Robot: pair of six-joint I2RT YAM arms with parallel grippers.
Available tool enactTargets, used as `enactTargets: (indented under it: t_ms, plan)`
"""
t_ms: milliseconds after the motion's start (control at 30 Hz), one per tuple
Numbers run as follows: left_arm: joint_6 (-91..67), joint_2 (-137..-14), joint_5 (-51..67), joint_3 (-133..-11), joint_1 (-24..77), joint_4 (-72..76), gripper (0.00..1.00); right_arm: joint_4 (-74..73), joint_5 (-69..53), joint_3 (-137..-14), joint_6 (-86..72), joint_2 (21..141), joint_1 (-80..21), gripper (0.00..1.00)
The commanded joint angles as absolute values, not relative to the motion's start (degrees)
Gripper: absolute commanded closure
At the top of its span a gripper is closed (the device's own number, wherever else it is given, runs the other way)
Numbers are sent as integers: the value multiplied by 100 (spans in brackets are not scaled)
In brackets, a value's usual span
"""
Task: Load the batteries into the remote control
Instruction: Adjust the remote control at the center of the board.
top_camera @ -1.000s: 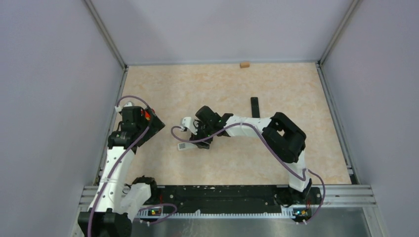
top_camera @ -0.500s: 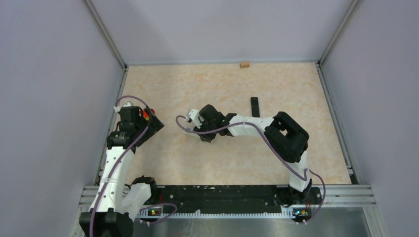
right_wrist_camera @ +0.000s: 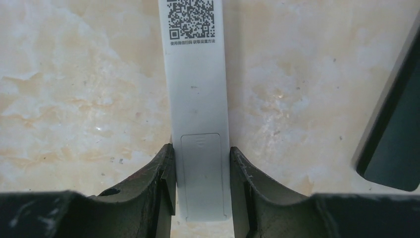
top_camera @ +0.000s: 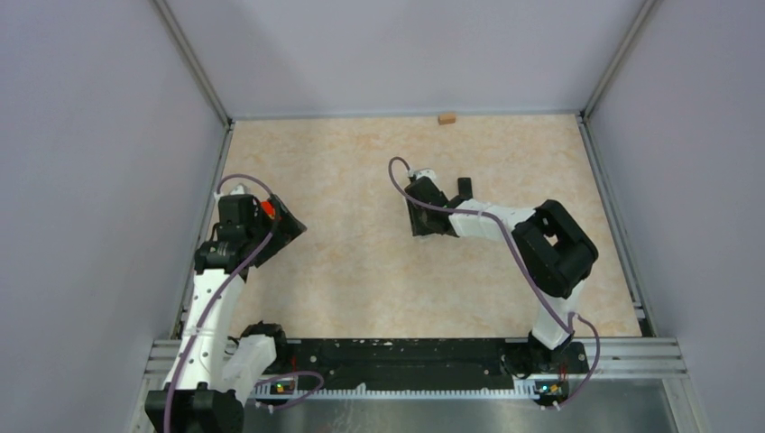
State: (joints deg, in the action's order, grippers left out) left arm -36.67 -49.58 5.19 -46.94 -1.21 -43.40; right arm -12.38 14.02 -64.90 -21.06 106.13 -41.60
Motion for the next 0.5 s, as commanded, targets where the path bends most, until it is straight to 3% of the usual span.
enactTargets:
  t_ms: [0,133,233,333,467]
  plan:
    - [-3519,-4841,729,-4871,-149,-4122,1,-1474,1909,-6520,-2850,10382,-4033,90]
    - [-3463,-4812,743,-4913,-150,-4222,1,-1558,1892,-6623,-2801,10387,-4017,58]
    - [-3408,-4737,832,-5007,-149,-4308,1,-1463,1868,-6554,-2725,10052,-4017,43]
    - [-3346,-4616,925,-5080,-154,-4307,1,-1387,1739,-6454,-2596,9479,-4016,35]
    - [-3314,-4443,936,-5326,-149,-4415,1,-1640,1644,-6420,-2446,8758,-4008,34]
